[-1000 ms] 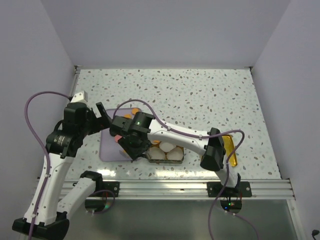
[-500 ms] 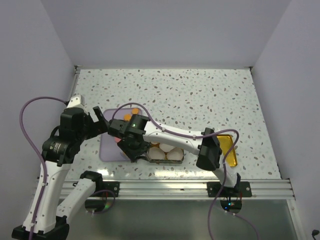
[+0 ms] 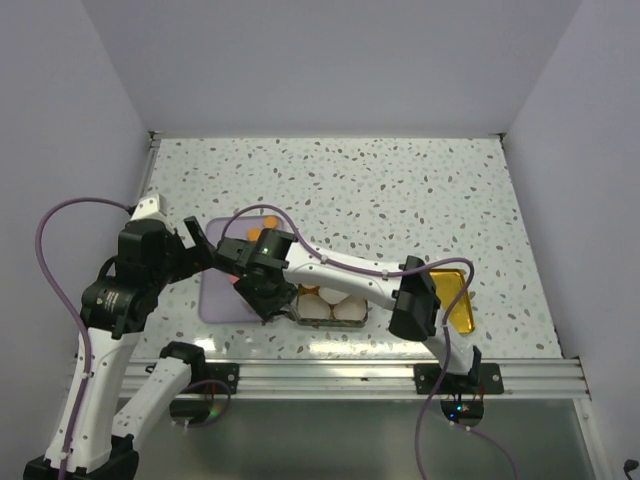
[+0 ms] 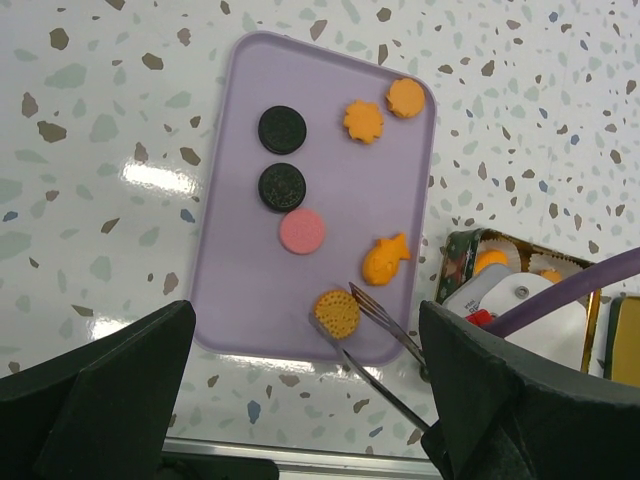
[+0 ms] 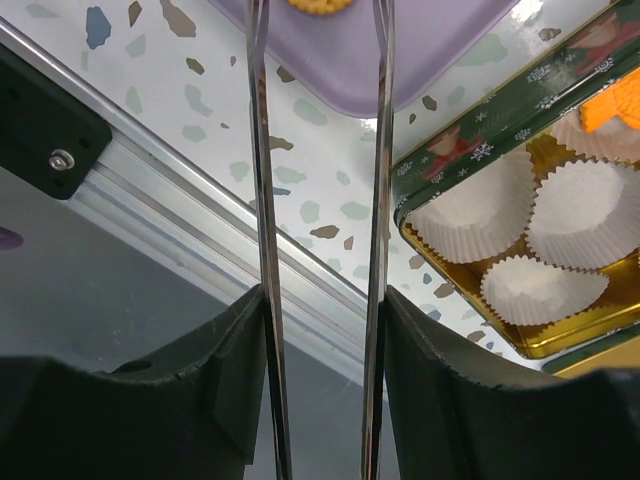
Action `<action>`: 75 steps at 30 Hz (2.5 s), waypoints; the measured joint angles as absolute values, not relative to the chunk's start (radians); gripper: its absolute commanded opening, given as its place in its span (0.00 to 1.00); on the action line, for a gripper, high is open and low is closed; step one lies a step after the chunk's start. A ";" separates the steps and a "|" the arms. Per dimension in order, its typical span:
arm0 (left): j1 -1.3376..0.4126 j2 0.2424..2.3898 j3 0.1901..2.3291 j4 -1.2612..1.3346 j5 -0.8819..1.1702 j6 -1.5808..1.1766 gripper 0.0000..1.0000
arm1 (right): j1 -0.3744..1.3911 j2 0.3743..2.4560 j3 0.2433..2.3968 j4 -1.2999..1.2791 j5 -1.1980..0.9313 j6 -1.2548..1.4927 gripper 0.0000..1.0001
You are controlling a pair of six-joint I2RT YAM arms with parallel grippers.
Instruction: Pack the cookies
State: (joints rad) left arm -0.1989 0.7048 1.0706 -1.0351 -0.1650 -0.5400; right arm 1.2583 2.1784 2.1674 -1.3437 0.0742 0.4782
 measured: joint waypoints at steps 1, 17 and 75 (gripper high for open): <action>-0.199 0.705 1.071 -1.036 -0.165 -0.540 1.00 | 1.259 2.178 2.167 -1.344 0.077 0.478 0.48; -0.199 0.772 1.076 -0.997 -0.154 -0.540 1.00 | 1.168 1.928 2.107 -1.345 0.149 0.541 0.49; -0.199 0.747 1.068 -1.013 -0.217 -0.559 1.00 | 1.189 2.239 2.254 -1.344 0.141 0.337 0.44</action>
